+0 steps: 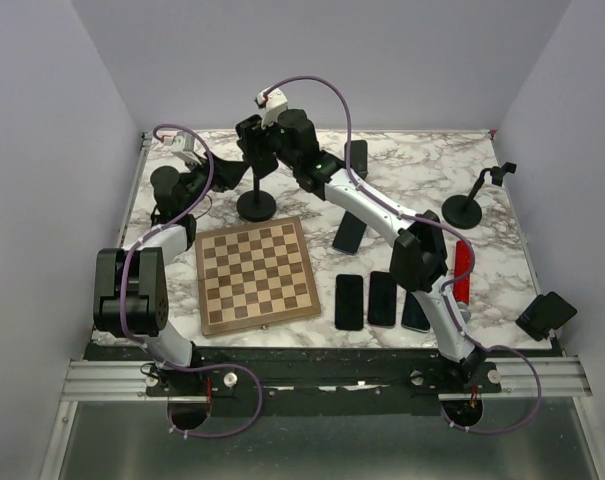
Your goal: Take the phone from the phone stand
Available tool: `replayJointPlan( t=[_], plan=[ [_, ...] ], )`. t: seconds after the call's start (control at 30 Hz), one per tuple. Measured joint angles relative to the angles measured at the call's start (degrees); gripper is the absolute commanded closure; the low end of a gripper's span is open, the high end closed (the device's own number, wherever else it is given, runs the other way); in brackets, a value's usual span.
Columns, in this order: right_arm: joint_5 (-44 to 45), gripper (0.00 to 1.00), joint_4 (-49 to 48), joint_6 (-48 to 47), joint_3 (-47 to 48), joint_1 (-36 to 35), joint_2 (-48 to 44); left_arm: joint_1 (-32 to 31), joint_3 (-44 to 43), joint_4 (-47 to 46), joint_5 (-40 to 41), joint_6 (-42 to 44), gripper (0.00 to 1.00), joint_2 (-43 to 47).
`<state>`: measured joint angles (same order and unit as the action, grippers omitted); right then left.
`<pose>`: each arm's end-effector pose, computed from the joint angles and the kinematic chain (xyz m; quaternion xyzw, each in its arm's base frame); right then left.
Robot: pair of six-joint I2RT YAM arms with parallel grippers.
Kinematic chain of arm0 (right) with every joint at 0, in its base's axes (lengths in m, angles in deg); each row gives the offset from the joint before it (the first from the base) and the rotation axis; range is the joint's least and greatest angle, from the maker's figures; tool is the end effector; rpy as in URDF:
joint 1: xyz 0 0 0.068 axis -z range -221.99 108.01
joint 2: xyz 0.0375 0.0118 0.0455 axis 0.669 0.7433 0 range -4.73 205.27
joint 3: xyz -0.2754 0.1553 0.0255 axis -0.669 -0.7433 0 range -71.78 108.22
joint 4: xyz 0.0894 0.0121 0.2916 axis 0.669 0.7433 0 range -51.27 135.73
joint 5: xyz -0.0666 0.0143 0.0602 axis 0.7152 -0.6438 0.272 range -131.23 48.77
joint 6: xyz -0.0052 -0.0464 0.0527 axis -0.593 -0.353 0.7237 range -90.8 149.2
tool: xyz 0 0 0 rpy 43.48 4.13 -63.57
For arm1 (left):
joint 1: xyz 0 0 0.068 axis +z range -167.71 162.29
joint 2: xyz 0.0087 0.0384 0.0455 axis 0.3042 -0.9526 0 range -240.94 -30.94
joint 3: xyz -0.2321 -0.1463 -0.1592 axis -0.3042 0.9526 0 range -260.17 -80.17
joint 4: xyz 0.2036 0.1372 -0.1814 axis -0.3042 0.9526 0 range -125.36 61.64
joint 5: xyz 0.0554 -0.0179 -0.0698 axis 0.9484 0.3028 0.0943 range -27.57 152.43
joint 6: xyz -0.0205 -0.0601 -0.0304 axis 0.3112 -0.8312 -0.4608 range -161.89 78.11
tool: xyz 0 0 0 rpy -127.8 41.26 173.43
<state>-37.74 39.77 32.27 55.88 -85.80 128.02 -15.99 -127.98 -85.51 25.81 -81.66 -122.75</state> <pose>0.4761 0.4518 0.3607 -0.2398 0.7041 0.2450 0.6218 0.4014 -0.0222 0.2768 -0.0060 0.6760 -0.4287 0.5994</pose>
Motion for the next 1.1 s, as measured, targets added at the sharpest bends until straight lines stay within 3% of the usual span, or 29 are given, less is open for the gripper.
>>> replayJointPlan(
  t=[0.1, 0.4, 0.57, 0.73, 0.9, 1.0, 1.1],
  plan=[
    [-0.13, 0.99, 0.0, 0.35, 0.0, 0.0, 0.0, -0.55, -1.33, 0.13, 0.0, 0.81, 0.28, -1.05],
    [-0.2, 0.99, -0.02, 1.03, 0.0, 0.07, -0.02, -1.11, -6.1, 4.17, 0.31, 2.95, 0.49, -2.78],
    [-0.22, 1.0, 0.0, 1.05, -0.02, 0.04, -0.02, -1.11, -6.54, 4.87, 0.22, 3.32, 0.45, -3.04],
    [-0.22, 0.99, 0.0, 1.22, 0.0, 0.07, -0.02, -2.14, -7.19, 5.68, -0.07, 3.26, 0.48, -3.89],
    [-0.22, 0.99, 0.04, 1.36, 0.0, 0.07, 0.0, -3.21, -7.19, 6.23, -0.59, 3.1, 0.72, -4.63],
    [-0.39, 0.99, 0.02, 1.18, 0.0, 0.04, -0.02, -3.15, -7.19, 6.47, -1.01, 3.32, 0.92, -4.66],
    [-0.55, 0.99, -0.22, 0.28, -0.59, 0.04, -0.26, -2.8, -7.1, 6.45, -2.25, 3.74, 1.0, -4.63]
  ],
)
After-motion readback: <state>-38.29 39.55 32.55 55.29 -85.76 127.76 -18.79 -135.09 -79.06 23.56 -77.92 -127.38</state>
